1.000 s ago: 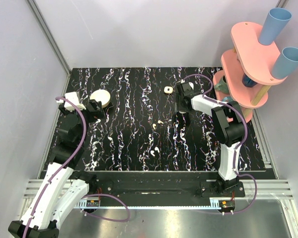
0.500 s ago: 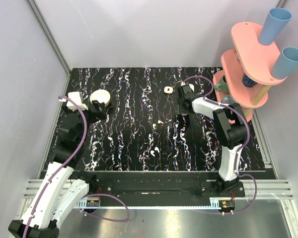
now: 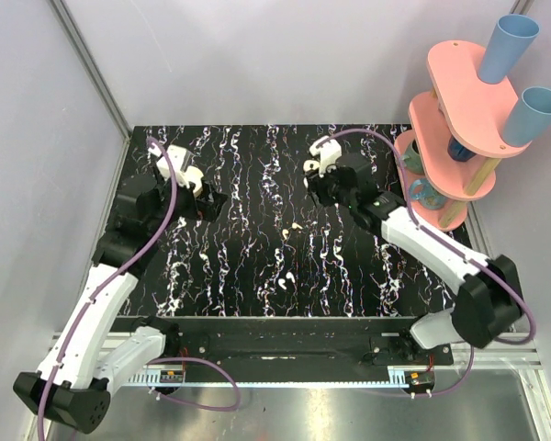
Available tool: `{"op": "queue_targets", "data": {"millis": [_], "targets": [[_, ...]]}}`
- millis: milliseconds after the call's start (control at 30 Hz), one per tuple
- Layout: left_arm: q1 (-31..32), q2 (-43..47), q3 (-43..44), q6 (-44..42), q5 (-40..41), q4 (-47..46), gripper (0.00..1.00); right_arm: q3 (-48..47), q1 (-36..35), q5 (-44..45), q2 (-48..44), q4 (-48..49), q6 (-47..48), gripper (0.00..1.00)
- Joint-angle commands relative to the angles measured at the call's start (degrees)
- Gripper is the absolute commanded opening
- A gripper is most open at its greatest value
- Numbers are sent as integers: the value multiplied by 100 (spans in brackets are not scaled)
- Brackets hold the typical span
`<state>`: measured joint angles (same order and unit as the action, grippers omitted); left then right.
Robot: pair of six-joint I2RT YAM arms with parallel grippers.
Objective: Insert the wireless bluetooth earbuds into the charging case
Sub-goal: Pass from the right arm to the left
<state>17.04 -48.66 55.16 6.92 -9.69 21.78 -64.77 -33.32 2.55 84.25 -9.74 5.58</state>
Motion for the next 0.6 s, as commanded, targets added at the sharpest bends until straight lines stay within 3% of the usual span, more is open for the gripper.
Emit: {"op": "queue_targets", "data": {"millis": [0,267,567], "targets": [[19,-336,549,-235,-1321,345,99,456,-8,-772,-549,648,1117,0],[71,-644,417,99,-2676,-174,99,1571,-297,-1669,-1604,1981,2735,0],[405,-1224,356,705,-3196,-683,99,2276,-833,-1924,-1877,3056,3782,0]]}}
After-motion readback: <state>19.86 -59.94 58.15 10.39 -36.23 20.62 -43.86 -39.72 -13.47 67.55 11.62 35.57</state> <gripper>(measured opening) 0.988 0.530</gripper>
